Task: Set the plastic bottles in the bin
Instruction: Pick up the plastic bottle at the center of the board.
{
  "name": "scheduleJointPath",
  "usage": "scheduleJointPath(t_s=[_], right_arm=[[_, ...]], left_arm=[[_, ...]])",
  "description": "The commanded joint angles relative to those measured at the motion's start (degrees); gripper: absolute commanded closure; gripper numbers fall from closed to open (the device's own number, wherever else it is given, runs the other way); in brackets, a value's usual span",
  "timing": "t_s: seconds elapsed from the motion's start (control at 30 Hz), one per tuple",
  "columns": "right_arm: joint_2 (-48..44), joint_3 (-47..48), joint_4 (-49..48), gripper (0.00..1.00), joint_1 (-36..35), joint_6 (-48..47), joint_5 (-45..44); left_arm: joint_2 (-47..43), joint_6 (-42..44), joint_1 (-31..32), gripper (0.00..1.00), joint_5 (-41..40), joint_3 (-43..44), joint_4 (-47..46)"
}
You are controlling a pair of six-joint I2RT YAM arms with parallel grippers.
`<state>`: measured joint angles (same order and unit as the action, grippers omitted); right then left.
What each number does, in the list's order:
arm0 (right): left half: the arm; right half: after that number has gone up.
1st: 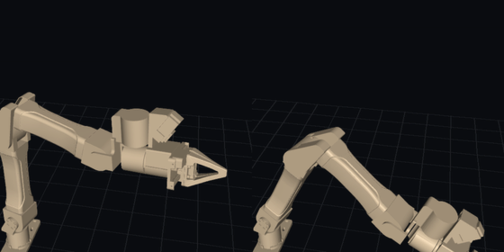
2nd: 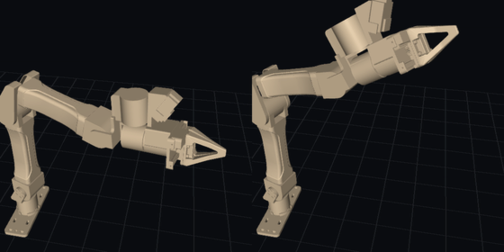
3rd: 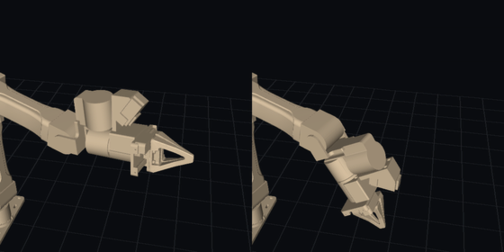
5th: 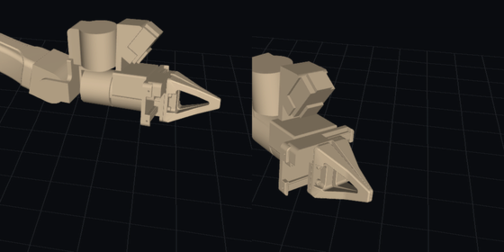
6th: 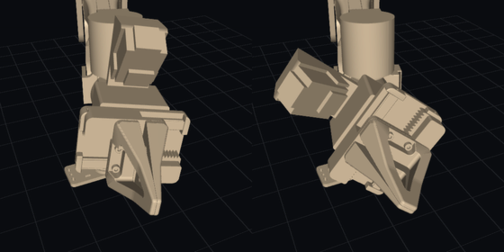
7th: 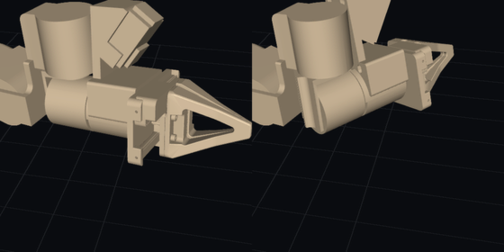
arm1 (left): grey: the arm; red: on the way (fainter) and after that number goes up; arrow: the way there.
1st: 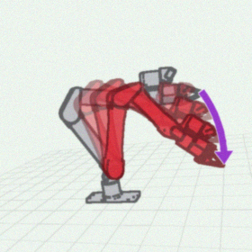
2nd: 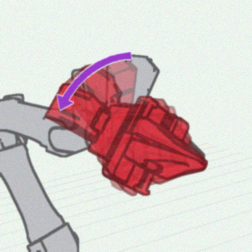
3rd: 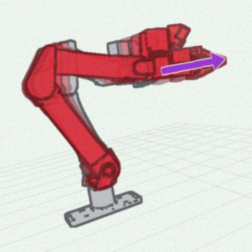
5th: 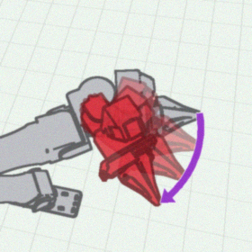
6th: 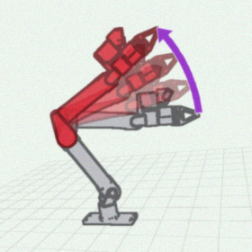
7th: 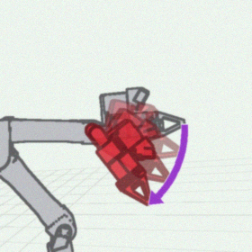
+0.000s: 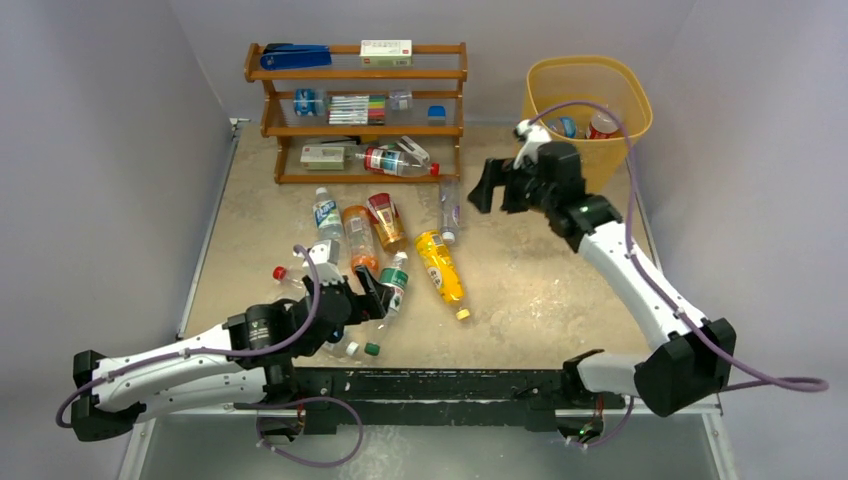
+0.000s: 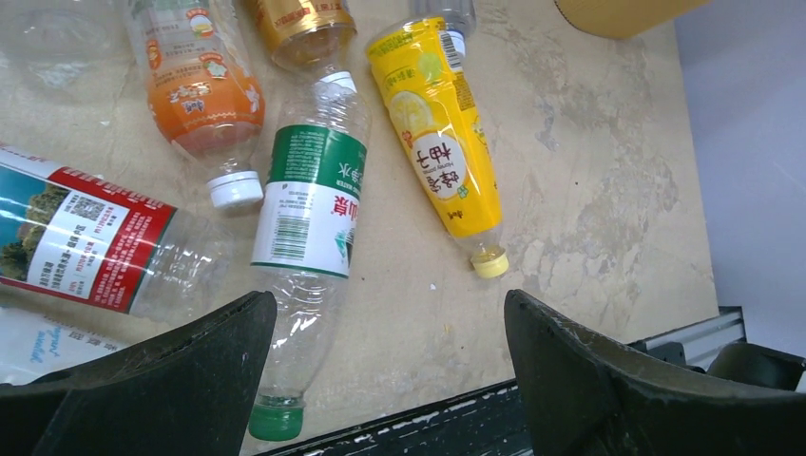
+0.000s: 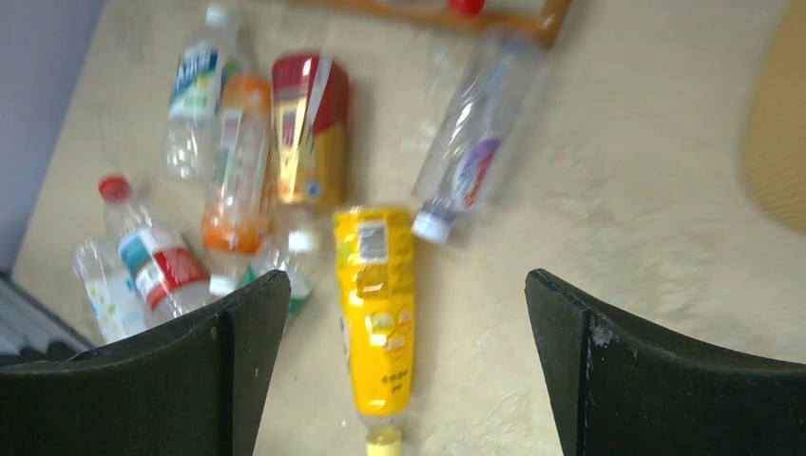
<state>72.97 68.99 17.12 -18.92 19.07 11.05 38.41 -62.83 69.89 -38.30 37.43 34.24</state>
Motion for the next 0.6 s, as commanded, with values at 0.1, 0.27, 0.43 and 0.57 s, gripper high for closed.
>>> scheduleJointPath(t_s=[0.1,0.27,0.43,0.57], right_arm=[[2.1,-8.9,-9.9,0.07,-11.4,2.9,-6.0],[9.5,-11.0,-12.7,0.12,-15.8,2.7,-8.5],[16.8,-10.6,-14.5,0.13,-18.6,2.4,-10.6],[21.8,-9.0,-15.5,0.14,-19.8,2.2,-11.0]], left_arm=[[-1.4,0.2,0.0,0.10,-2.7,1.7,1.7],[-1.3,-0.5,0.1,0.10,-2.1,0.6,2.1],[-1.1,-0.8,0.0,0.10,-1.0,-0.3,1.4],[-0.9,-0.7,0.1,0.10,-0.2,-0.8,0.4]])
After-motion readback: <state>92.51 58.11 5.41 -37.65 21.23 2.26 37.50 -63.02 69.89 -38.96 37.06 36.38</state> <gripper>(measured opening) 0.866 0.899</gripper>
